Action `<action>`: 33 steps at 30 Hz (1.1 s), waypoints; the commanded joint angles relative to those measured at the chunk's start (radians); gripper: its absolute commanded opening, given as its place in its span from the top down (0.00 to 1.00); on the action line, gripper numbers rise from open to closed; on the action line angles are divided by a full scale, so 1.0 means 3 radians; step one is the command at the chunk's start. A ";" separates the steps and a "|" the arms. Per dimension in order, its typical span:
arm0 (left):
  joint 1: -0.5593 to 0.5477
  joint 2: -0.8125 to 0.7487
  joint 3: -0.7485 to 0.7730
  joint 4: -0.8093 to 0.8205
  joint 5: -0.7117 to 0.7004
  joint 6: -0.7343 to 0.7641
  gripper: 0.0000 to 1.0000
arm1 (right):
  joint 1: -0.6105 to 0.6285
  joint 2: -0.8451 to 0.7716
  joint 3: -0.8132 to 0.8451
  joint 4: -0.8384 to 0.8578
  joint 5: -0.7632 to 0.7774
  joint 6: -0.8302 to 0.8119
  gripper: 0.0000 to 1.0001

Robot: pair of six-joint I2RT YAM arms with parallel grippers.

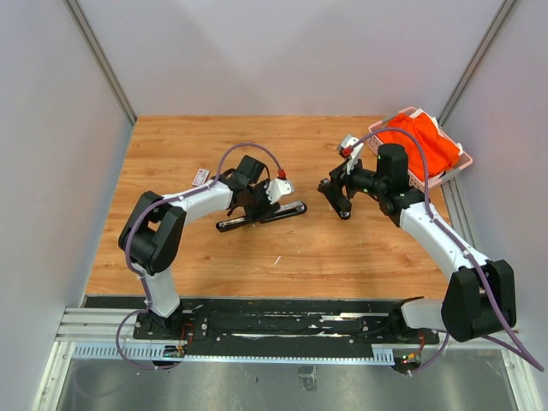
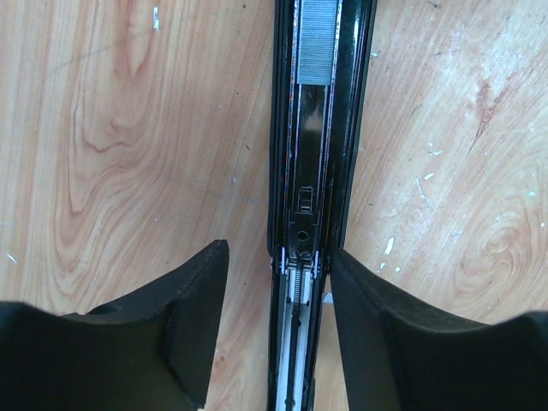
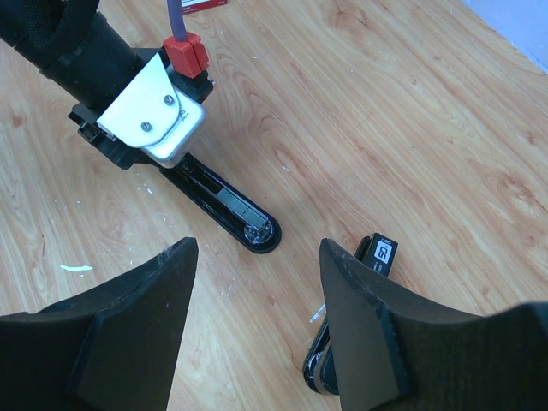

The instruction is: Unload the staples from the stapler

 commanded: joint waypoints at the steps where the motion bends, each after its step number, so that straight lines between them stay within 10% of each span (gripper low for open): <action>1: -0.0069 0.0074 0.0097 -0.0018 -0.0071 -0.0012 0.47 | 0.0039 -0.0030 -0.0006 0.0078 -0.0079 0.0032 0.39; 11: -0.0113 0.0114 0.0108 -0.0084 -0.0139 -0.0007 0.47 | 0.0039 -0.0057 -0.0014 0.0085 -0.0088 0.0027 0.39; 24: -0.0147 0.0177 0.0168 -0.0177 -0.0163 -0.0001 0.99 | 0.0042 -0.0064 -0.0049 0.0092 -0.0132 -0.0067 0.39; 33: -0.0147 0.0178 0.0277 -0.0344 0.0142 -0.0049 1.00 | 0.0051 -0.0249 -0.0471 0.0511 -0.0468 -0.0752 0.39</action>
